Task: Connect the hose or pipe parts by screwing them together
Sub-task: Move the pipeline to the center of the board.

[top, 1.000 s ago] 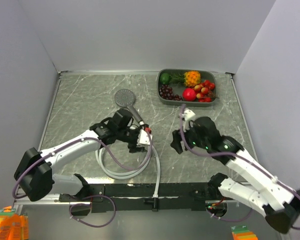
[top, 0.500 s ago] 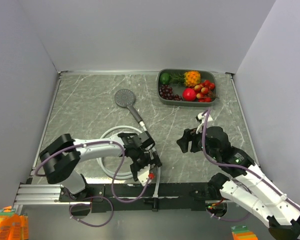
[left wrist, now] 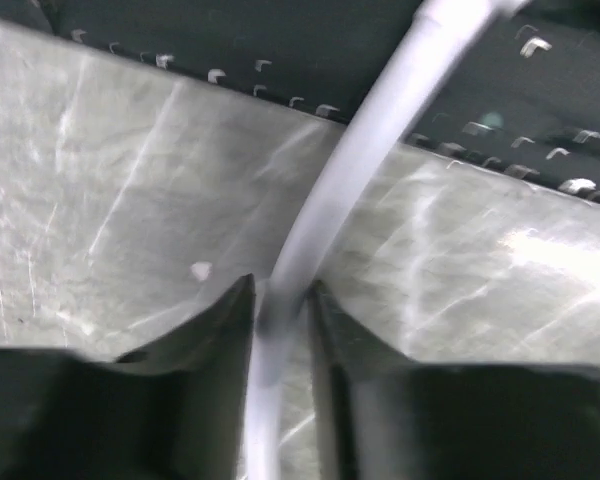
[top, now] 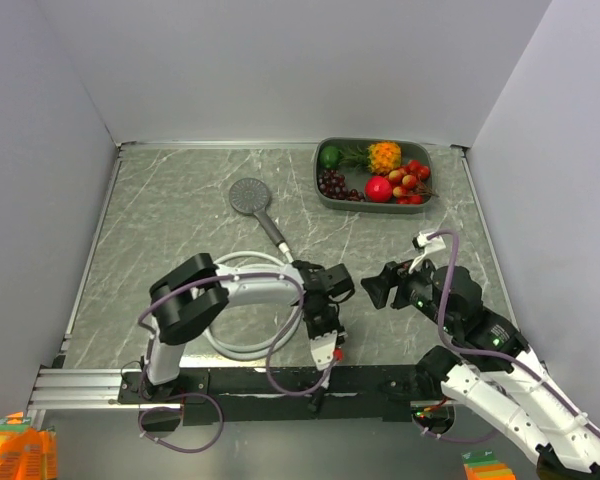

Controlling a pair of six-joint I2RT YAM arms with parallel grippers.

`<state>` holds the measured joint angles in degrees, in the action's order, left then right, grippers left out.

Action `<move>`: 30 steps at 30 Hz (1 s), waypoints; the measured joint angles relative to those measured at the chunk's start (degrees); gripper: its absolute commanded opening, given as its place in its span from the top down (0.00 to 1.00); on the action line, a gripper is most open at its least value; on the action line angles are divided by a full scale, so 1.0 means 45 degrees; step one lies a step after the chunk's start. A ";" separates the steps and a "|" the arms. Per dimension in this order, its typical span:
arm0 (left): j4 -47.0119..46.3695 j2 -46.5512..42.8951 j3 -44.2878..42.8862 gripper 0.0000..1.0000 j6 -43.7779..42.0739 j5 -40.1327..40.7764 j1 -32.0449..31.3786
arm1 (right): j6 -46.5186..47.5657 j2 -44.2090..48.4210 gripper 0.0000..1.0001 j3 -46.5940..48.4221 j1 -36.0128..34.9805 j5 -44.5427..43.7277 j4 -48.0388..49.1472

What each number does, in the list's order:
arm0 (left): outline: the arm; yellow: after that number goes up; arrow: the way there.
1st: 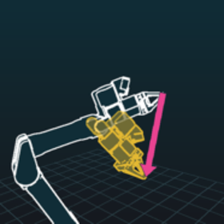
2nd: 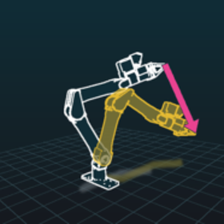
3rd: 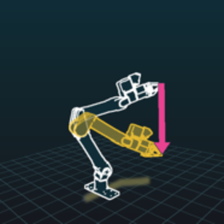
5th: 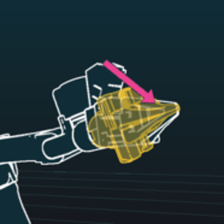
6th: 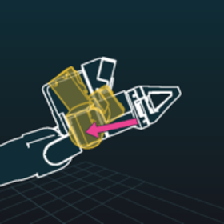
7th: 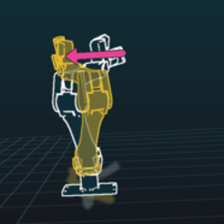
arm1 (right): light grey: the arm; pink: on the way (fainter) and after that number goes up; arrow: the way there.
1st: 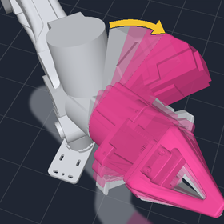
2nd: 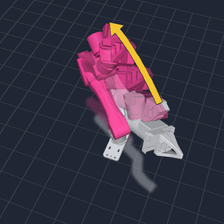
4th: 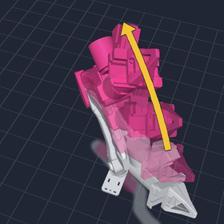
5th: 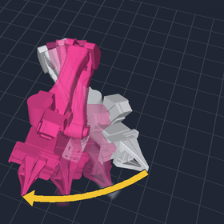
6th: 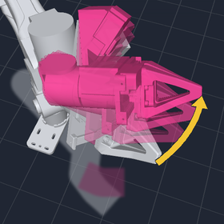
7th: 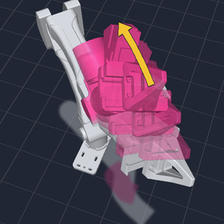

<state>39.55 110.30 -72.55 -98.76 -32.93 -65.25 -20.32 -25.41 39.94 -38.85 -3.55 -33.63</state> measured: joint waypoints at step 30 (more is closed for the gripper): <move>0.0525 -0.1919 0.1477 0.01 0.9704 0.2579 0.5430 | 0.0301 -0.0748 0.21 0.0282 0.0000 -0.0311 0.0253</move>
<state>41.91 101.67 -65.91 -55.09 -21.32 -40.82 -18.96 -28.77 41.21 -38.85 -4.95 -32.49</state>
